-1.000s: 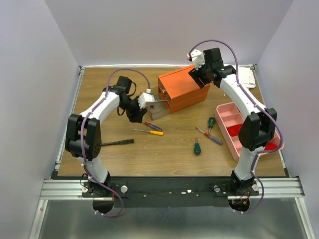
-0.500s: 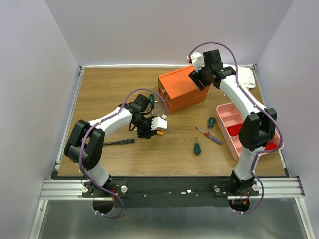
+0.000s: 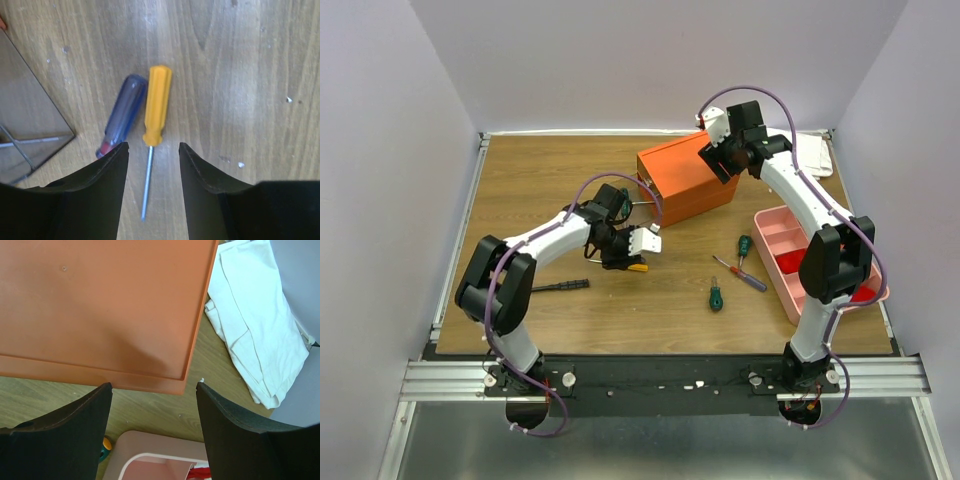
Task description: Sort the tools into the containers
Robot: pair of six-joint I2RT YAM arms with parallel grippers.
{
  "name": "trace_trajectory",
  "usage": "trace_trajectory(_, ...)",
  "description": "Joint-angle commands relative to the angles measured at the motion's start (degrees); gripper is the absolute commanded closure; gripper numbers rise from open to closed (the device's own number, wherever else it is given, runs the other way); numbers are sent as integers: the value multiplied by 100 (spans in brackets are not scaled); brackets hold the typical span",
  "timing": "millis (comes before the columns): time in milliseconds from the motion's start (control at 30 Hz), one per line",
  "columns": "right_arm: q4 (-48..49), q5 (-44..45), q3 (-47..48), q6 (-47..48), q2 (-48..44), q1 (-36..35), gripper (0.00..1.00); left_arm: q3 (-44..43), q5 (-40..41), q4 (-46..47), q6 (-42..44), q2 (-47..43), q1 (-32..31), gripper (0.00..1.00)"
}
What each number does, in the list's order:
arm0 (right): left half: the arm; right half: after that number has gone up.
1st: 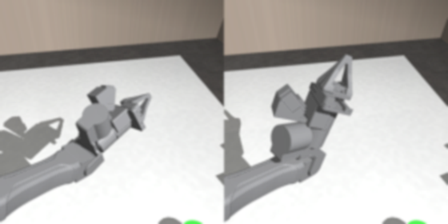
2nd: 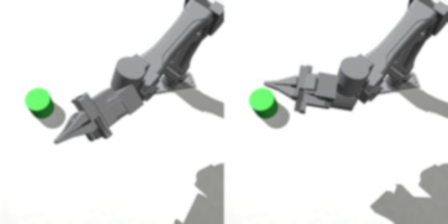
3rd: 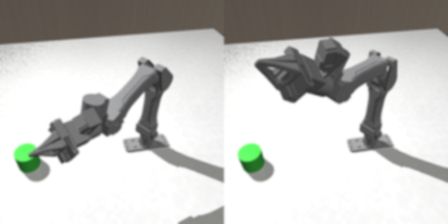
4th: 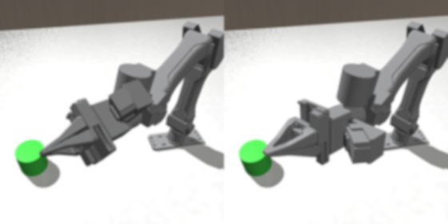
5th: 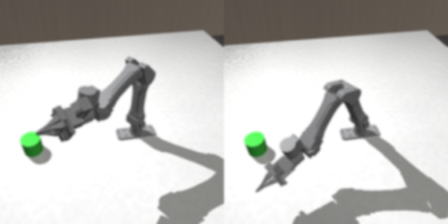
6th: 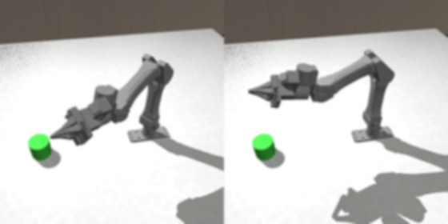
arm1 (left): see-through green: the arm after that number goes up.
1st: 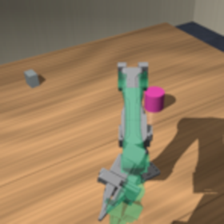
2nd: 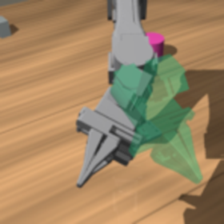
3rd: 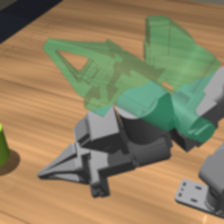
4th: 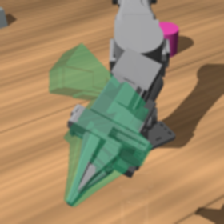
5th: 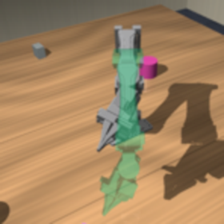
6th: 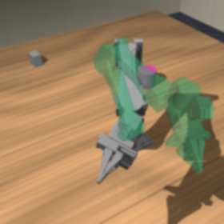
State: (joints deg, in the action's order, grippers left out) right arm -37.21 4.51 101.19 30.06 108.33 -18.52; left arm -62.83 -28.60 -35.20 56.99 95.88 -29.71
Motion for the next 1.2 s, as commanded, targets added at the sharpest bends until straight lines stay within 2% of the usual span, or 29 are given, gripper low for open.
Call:
trace_trajectory(0, -137, -144, 15, -18, 48, 7, 24, -256, 30, 22, 22, 405, -157, 49)
trace_trajectory(133, -120, -135, -73, -9, 12, 7, 24, -274, 91, -110, 145, 599, -263, 57)
trace_trajectory(267, -120, -135, -64, -1, 12, -2, 24, -81, 161, -110, 198, 643, -351, 58)
trace_trajectory(367, -120, -144, -81, -18, 21, 7, 24, 7, 249, -127, 198, 739, -403, 64)
trace_trajectory(500, -137, -161, -73, -27, 39, -2, 24, -133, 285, -407, 198, 758, -412, 88)
trace_trajectory(600, -155, -196, -38, -53, 100, -2, 24, -430, 198, -732, 364, 407, -307, 96)
trace_trajectory(733, -225, -249, 103, -106, 179, -2, 24, -1326, -477, -1435, 515, 72, 175, 99)
trace_trajectory(833, -216, -267, 138, -132, 232, 7, 24, -2162, -1049, -1657, 34, -42, 492, 99)
trace_trajectory(900, -199, -249, 164, -115, 258, -2, 24, -2487, -1182, -1203, -493, -104, 633, 99)
trace_trajectory(933, -190, -232, 173, -124, 267, -2, 24, -2541, -1209, -991, -1062, -113, 660, 98)
trace_trajectory(1033, -190, -240, 226, -124, 302, 7, 24, -2550, -955, -59, -1637, -52, 678, 97)
trace_trajectory(1167, -199, -240, 252, -124, 329, -2, 24, -2708, -621, 215, -1288, 465, 651, 96)
